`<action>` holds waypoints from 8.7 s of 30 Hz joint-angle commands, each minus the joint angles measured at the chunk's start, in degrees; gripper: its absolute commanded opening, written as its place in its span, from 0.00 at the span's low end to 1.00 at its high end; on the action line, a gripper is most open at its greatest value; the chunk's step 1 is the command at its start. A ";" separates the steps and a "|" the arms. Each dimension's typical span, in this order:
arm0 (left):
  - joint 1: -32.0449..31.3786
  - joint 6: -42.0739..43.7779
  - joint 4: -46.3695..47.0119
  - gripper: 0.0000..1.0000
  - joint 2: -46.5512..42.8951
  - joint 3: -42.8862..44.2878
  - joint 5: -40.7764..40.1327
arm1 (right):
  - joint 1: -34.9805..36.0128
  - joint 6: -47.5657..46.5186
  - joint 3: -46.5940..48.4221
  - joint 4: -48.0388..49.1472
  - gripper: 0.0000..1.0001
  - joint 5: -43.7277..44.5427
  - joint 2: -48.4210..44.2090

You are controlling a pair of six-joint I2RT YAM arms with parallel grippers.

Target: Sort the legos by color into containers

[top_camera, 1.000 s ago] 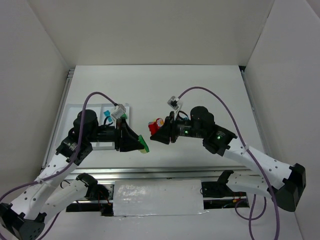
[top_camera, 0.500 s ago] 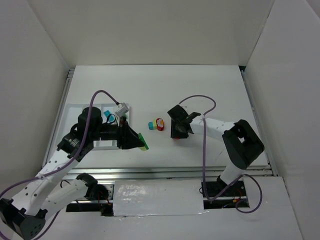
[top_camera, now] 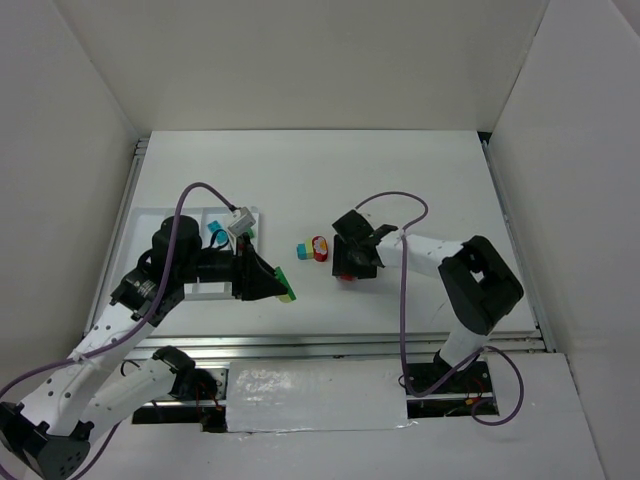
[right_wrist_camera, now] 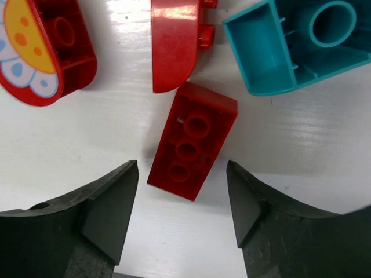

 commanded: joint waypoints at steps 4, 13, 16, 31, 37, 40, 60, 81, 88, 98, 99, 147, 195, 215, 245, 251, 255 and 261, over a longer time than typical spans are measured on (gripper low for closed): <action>-0.12 1.08 1.96 0.00 -0.95 1.52 2.63 | 0.85 -0.27 -0.13 -1.41 0.72 -2.77 -9.22; -0.12 -4.10 14.69 0.00 -6.22 -1.73 15.97 | 1.90 -2.66 -12.59 25.42 0.84 -42.62 -42.55; -0.12 -5.85 17.77 0.00 -9.56 -2.43 18.00 | 4.88 1.84 -15.08 39.62 0.99 -55.24 -44.41; -0.12 -7.98 19.82 0.00 -8.51 -3.23 17.84 | 19.30 -6.07 -6.37 41.12 0.86 -50.60 -38.43; -0.12 -6.39 17.87 0.00 -7.20 -2.79 15.90 | 21.06 -8.53 -4.80 36.74 0.70 -43.48 -38.79; -0.12 -6.56 17.87 0.00 -6.84 -2.88 15.99 | 22.29 -9.50 -3.30 34.54 0.69 -40.49 -37.73; -0.12 -5.95 15.50 0.00 -6.76 -1.91 15.11 | 24.93 -16.44 -6.28 30.06 0.71 -36.27 -39.48; -0.12 -2.96 12.16 0.00 -7.20 -0.77 15.73 | 17.84 -14.87 -9.53 34.61 0.00 -40.65 -42.20; -0.21 -1.29 9.96 0.00 -7.20 -0.24 15.90 | 9.37 -11.87 -13.76 35.94 0.00 -48.22 -46.78; -0.12 0.82 -1.16 0.00 -5.71 3.09 -3.19 | 2.71 -4.96 -8.58 7.60 0.00 -6.89 -38.55; -0.12 0.91 -2.86 0.00 -4.57 4.32 -6.21 | 0.87 -1.97 -7.18 2.85 0.00 4.92 -35.91; 33.19 -35.65 -20.45 0.00 34.89 10.48 -71.29 | -7.06 4.74 -22.46 5.97 0.78 -5.95 -36.06; -24.81 -11.13 -9.46 0.86 58.88 38.06 -61.27 | -7.06 12.48 -12.97 -19.69 0.82 15.68 -64.97; -25.52 -13.33 -13.86 0.63 80.78 49.33 -64.78 | -7.06 7.29 -12.08 -21.11 0.84 10.32 -69.28; 38.37 -23.35 -31.42 0.00 53.23 41.38 -72.25 | -7.06 0.61 -13.75 -16.01 0.84 0.12 -67.97; 41.18 -27.73 -42.51 0.00 61.80 48.46 -80.16 | -7.06 -0.62 -14.37 -15.04 0.84 -1.81 -68.23; 44.35 -27.57 -36.38 0.00 58.46 41.35 -77.53 | -7.06 -1.06 -14.19 -14.78 0.84 -2.69 -67.26; 46.11 -28.27 -31.35 0.09 60.30 36.94 -73.66 | -7.06 -1.15 -14.28 -15.21 0.84 -4.45 -66.65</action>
